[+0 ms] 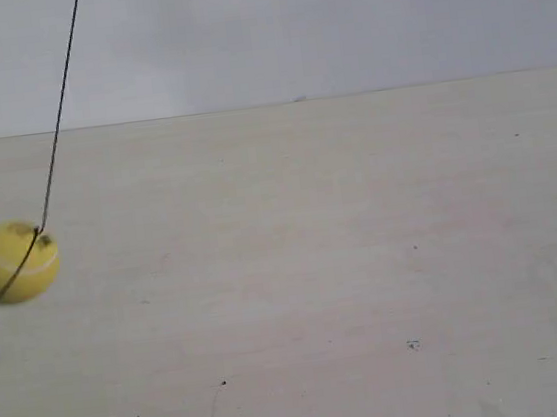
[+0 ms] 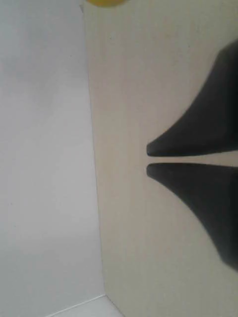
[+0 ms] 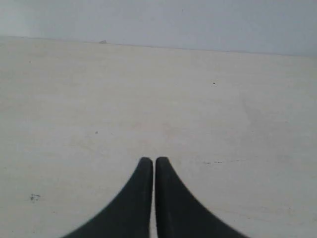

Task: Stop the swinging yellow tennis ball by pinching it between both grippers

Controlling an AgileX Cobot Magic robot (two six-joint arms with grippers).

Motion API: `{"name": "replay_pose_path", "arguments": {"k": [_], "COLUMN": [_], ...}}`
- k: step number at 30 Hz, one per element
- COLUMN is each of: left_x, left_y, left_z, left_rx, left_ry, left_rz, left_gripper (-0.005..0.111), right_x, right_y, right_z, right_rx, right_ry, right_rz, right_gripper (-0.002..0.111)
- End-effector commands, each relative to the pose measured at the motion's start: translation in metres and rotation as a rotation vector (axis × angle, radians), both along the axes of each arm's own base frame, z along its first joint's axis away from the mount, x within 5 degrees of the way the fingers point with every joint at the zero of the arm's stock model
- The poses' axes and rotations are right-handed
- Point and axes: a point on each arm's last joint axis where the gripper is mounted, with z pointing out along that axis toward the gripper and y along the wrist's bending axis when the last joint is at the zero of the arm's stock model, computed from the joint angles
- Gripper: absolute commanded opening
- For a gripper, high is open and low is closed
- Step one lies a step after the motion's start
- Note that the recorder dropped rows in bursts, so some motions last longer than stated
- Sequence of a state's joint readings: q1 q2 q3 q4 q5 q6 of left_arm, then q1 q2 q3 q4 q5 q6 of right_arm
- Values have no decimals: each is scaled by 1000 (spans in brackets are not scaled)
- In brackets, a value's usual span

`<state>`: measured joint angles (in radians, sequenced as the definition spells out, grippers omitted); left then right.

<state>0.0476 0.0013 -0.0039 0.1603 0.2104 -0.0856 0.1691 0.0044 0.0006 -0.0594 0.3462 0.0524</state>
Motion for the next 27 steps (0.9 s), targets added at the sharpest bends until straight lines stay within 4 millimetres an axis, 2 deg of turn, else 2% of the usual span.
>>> {"name": "replay_pose_path", "arguments": {"k": [1, 6, 11, 15, 27], "left_x": [0, 0, 1, 1, -6], "left_y": [0, 0, -1, -2, -6], "left_z": [-1, 0, 5, 12, 46], "left_rx": [-23, -27, -118, -229, -211], "left_ry": [-6, -17, -77, -162, -534], "left_rz": [0, -1, -5, -17, -95], "left_gripper": [5, 5, 5, 5, 5], "right_x": [0, 1, 2, 2, -1], "right_y": [0, 0, 1, 2, 3], "right_z": [2, 5, 18, 27, 48], "right_rx": [-3, -33, -9, 7, 49], "right_ry": [-19, -58, -201, -298, -534], "right_rz": [3, 11, 18, 23, 33], "right_gripper": [0, 0, 0, 0, 0]}}
